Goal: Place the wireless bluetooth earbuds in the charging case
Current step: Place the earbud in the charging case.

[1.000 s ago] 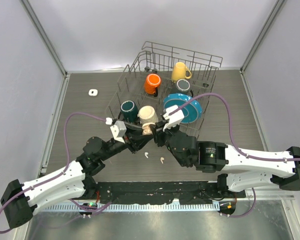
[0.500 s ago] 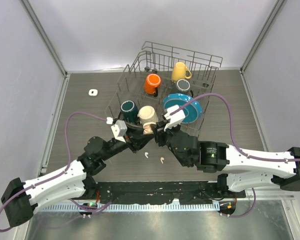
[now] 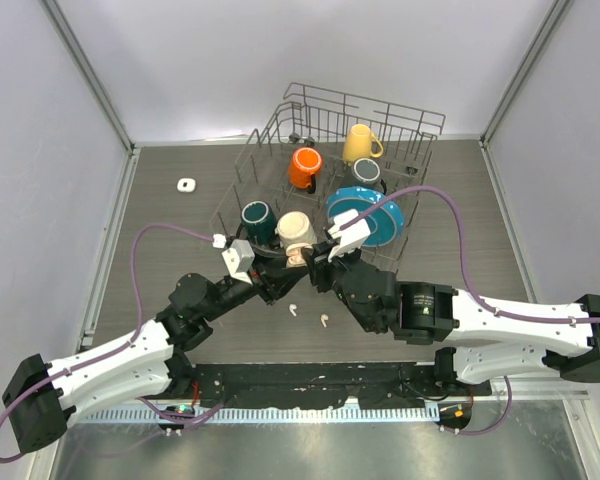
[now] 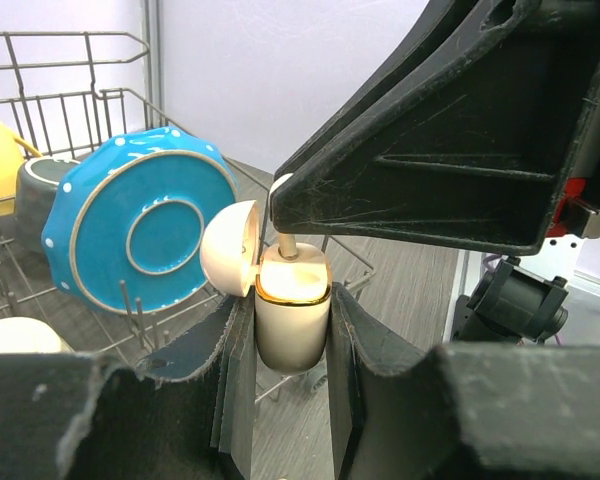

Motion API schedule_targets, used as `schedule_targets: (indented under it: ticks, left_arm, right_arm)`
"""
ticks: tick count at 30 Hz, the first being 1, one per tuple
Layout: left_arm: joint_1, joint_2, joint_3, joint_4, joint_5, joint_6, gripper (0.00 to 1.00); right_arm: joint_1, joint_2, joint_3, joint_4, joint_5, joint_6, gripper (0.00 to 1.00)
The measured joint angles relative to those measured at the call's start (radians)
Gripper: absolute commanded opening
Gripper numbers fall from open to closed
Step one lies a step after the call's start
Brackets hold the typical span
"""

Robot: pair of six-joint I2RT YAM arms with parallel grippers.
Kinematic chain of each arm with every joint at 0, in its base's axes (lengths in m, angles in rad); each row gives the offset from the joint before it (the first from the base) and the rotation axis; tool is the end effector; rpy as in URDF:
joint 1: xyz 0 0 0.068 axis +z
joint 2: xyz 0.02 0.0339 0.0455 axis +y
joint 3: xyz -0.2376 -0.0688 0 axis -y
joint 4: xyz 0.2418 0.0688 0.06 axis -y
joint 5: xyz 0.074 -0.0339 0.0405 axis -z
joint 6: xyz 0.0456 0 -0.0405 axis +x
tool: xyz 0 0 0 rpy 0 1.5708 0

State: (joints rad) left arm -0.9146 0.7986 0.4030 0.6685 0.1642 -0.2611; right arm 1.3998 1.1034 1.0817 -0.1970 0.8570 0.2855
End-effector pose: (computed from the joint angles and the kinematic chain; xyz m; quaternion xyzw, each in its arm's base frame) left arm 0.1253 -0.1749 0.2780 0.2552 0.5495 -0.4816 0.6333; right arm 0.0778 0.2478 0.3578 -0.1545 0.7397 0.2091 0.6207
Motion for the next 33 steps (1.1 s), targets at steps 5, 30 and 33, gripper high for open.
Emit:
schedule_targets:
  ticks: [5, 30, 33]
  left_arm:
    - [0.0, 0.0, -0.001, 0.0, -0.016, -0.001, 0.0]
    - [0.005, -0.053, -0.014, 0.029, 0.012, 0.018, 0.0]
    - [0.005, -0.06, -0.014, 0.027, 0.032, 0.031, 0.0]
  right_arm:
    - [-0.001, -0.005, 0.001, -0.009, -0.019, 0.0, 0.02]
    - [0.008, 0.012, 0.111, -0.122, -0.021, -0.004, 0.01]
    - [0.008, 0.017, 0.127, -0.138, -0.021, -0.011, 0.01]
